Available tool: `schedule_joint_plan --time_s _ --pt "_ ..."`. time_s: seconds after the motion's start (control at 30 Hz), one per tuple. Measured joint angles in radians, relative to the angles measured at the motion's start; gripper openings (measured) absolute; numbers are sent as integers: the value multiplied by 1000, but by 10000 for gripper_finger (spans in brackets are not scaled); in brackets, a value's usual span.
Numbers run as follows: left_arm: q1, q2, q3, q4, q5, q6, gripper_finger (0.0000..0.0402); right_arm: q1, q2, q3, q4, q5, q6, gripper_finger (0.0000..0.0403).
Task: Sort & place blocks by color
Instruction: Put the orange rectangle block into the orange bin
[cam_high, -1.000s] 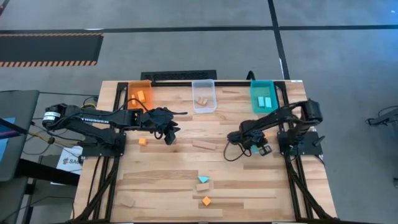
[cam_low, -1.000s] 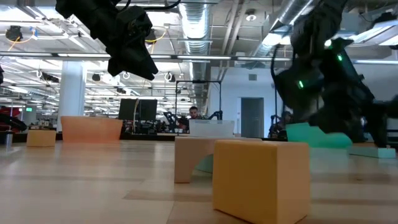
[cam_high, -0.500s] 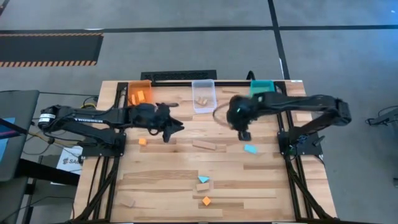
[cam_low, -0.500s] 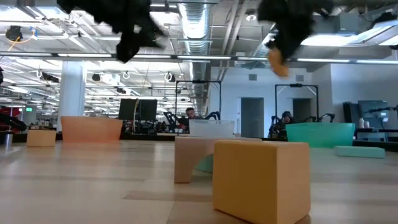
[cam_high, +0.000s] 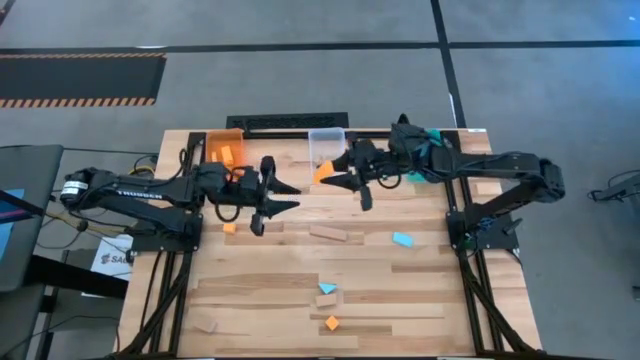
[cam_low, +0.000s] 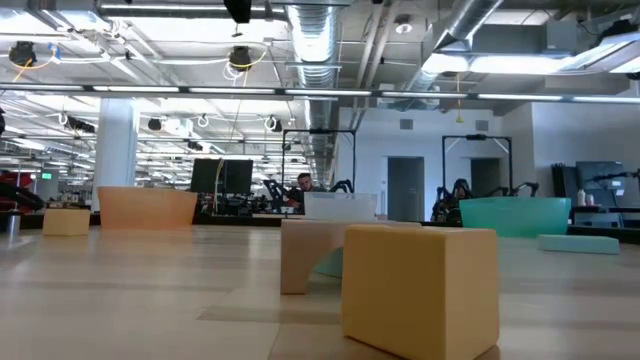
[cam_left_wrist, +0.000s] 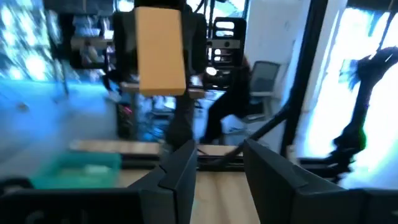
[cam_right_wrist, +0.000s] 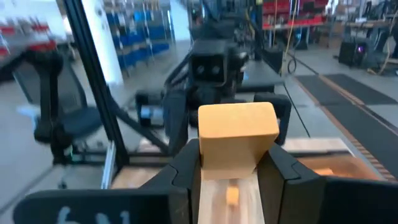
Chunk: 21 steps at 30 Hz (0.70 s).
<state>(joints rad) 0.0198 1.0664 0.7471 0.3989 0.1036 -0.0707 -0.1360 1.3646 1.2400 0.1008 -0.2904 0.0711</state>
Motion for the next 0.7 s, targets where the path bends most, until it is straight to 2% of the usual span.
schedule_joint_plan --time_s 0.17,0.37,0.53,0.7 --pt "-27 0 0 -39 -121 101 166 4 69 -1 80 -1 60 109" --pt "-23 0 0 -145 -256 13 236 17 126 -2 123 -2 77 109" --pt "-14 0 0 -167 -247 -64 268 18 165 -1 120 5 85 109" --pt "-14 23 -2 -209 -227 -74 272 17 212 -2 124 51 90 109"
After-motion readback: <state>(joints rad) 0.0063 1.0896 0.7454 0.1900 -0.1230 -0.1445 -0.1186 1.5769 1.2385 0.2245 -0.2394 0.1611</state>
